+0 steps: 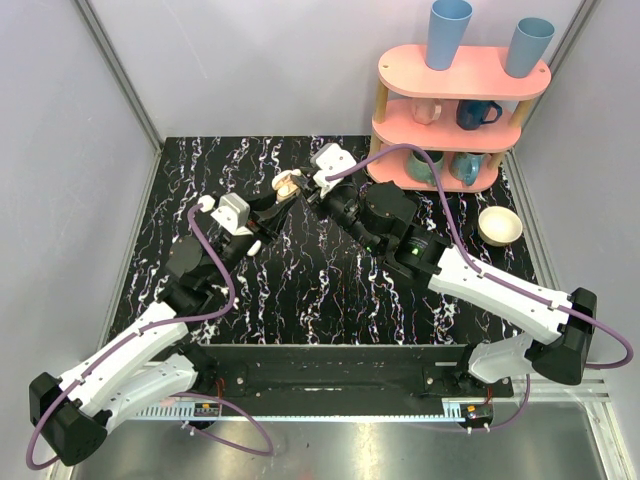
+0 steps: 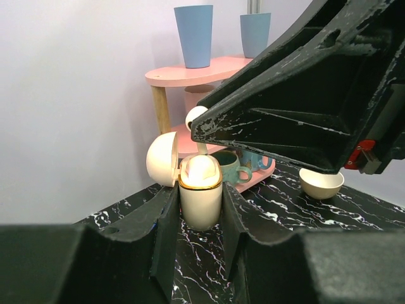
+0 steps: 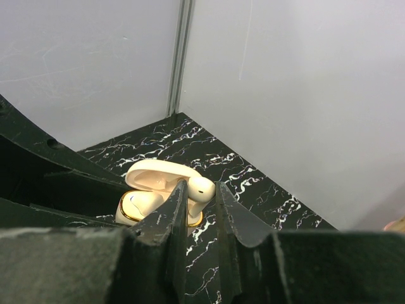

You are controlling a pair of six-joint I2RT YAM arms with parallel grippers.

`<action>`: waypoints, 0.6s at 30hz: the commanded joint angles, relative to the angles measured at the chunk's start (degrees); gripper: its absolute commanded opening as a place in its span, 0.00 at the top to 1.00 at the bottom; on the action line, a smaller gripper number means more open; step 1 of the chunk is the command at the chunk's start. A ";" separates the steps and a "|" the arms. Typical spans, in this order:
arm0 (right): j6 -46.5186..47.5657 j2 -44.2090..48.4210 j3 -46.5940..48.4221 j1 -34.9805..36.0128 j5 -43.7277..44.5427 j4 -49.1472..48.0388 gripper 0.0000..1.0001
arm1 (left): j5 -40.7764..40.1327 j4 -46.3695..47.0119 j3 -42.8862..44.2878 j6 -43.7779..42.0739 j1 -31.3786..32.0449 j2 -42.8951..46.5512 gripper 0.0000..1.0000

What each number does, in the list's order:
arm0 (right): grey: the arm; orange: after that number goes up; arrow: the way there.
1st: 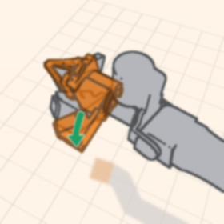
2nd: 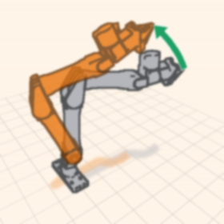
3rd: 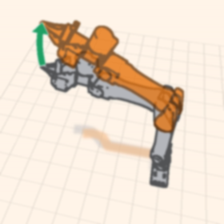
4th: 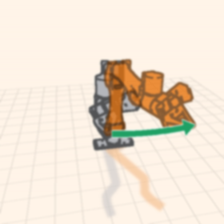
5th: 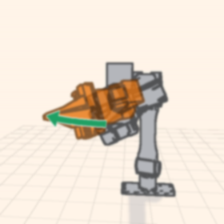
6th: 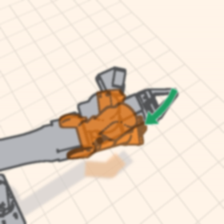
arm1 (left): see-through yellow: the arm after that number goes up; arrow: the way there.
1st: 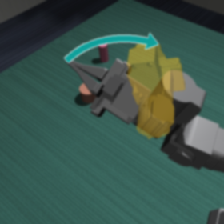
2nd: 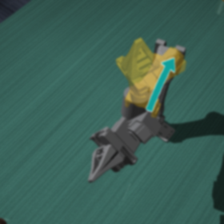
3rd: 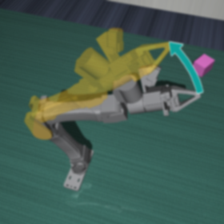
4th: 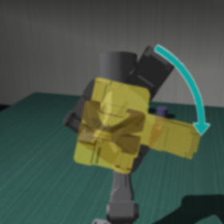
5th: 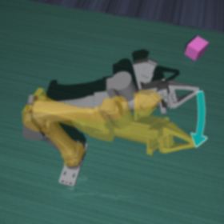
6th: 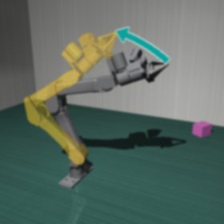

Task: Insert the wireless bluetooth earbuds into the charging case
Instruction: Insert the right earbud into the right side groove of the charging case.

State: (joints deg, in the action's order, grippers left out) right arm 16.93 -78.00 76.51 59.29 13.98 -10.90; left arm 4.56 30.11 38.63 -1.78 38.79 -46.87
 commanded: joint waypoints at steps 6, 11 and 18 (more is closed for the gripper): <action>-0.84 0.65 -0.40 0.57 -0.79 0.09 0.93 | -1.66 5.84 0.92 0.90 0.24 0.73 1.00; -1.11 0.30 -0.40 0.57 -0.97 0.00 0.93 | -0.87 5.75 0.83 0.99 0.24 0.73 1.00; -1.20 -0.14 0.04 0.48 -0.71 -0.44 0.93 | -0.69 5.84 0.92 0.99 0.24 0.64 1.00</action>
State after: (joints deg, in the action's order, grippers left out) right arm 16.62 -78.00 76.51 59.29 13.91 -10.92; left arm 4.05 30.11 38.63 -1.39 38.81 -46.87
